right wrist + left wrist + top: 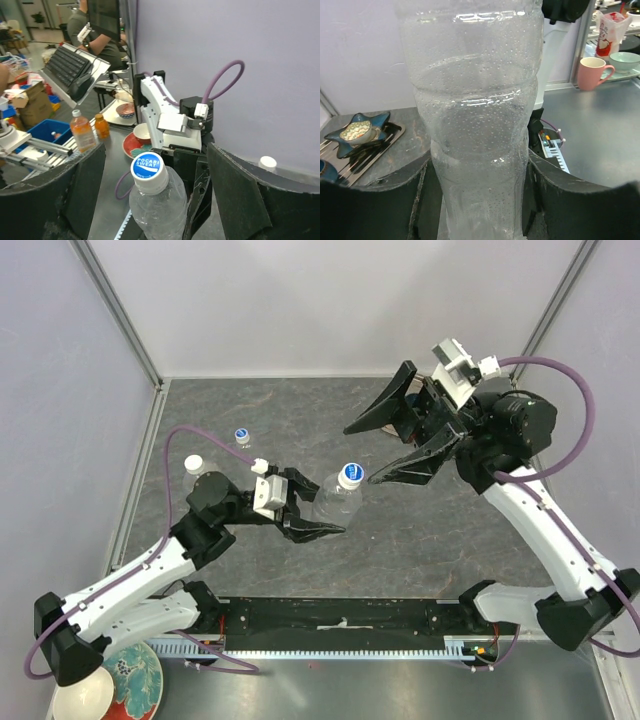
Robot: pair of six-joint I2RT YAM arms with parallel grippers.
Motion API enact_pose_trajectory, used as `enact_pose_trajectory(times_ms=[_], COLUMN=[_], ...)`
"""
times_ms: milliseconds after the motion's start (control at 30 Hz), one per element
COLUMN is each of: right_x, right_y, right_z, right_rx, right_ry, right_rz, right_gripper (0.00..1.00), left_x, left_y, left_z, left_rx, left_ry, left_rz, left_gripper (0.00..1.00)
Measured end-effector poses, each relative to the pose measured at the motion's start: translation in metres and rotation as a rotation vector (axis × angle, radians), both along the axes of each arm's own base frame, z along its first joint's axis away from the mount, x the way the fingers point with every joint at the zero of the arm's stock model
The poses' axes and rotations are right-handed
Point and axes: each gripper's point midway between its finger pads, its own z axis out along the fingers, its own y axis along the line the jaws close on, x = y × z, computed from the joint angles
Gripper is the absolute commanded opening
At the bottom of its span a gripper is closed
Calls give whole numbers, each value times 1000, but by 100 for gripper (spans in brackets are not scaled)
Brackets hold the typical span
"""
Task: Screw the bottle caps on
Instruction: Screw the bottle cap onto the plastic bottle.
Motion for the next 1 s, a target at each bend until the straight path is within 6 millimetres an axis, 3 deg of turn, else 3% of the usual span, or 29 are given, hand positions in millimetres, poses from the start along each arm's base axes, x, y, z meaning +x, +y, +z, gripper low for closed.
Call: enact_pose_trajectory(times_ms=[167, 267, 400, 1000], right_x=[-7, -14, -19, -2], right_y=[3, 2, 2, 12], right_z=[-15, -17, -21, -29], right_rx=[-24, -28, -24, 2], right_ry=[19, 6, -8, 31], right_rz=[83, 109, 126, 106], right_gripper=[67, 63, 62, 56], left_x=[-2, 0, 3, 8], left_y=[-3, -5, -6, -5], left_z=[-4, -7, -9, -5], left_rx=[13, 20, 23, 10], left_ry=[4, 12, 19, 33], left_rz=[-27, -24, -15, 15], left_gripper=[2, 2, 2, 2])
